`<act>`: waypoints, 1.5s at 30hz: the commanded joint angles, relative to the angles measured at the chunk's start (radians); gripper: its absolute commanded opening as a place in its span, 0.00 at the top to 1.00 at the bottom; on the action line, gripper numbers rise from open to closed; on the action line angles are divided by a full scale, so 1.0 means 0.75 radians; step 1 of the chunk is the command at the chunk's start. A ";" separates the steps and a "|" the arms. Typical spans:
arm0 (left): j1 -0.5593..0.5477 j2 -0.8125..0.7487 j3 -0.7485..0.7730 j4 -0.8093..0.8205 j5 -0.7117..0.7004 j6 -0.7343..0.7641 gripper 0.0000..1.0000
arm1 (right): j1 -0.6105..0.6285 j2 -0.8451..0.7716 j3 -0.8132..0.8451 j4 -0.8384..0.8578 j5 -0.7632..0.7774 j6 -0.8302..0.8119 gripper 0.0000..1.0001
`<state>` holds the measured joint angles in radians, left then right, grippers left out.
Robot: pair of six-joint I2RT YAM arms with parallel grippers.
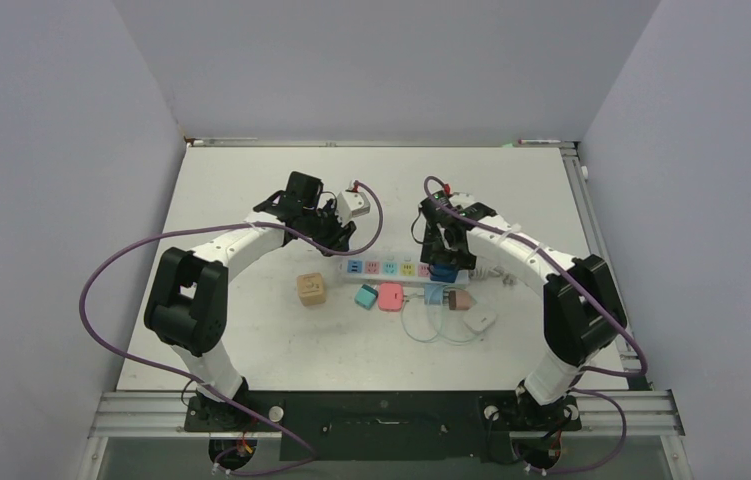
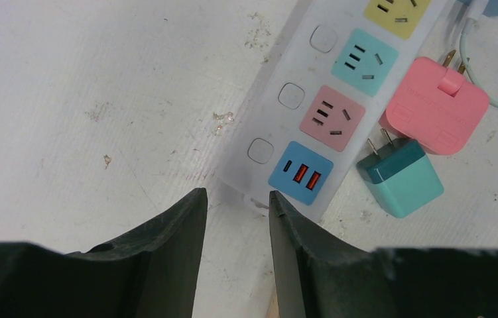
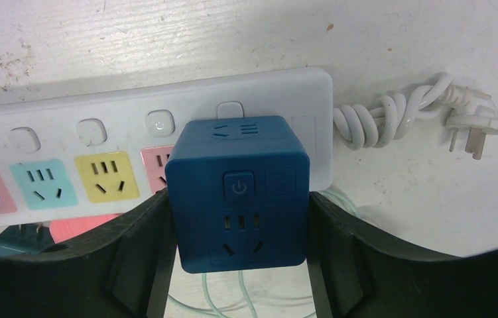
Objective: Insert the plug
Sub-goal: Insert the plug into the socket.
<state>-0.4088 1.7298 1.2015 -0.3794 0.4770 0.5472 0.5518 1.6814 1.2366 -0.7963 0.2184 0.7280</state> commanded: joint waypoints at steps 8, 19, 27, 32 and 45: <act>0.013 -0.028 0.062 -0.015 0.027 0.025 0.64 | -0.006 0.110 -0.148 0.056 0.040 -0.011 0.95; 0.028 -0.015 0.058 0.062 0.029 -0.006 0.63 | -0.005 0.236 -0.171 0.086 -0.010 -0.102 0.95; 0.027 0.004 0.090 -0.013 0.047 0.007 0.58 | -0.033 0.217 -0.208 0.120 -0.065 -0.107 0.93; 0.029 0.015 0.070 0.065 -0.021 -0.036 0.50 | -0.054 0.209 -0.137 0.081 -0.120 -0.194 0.69; 0.052 -0.032 0.153 0.006 -0.015 -0.144 0.26 | 0.019 0.085 0.148 -0.085 -0.074 -0.246 0.09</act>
<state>-0.3889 1.7412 1.2610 -0.3832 0.4564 0.4938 0.5369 1.7748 1.2560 -0.7940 0.1474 0.5606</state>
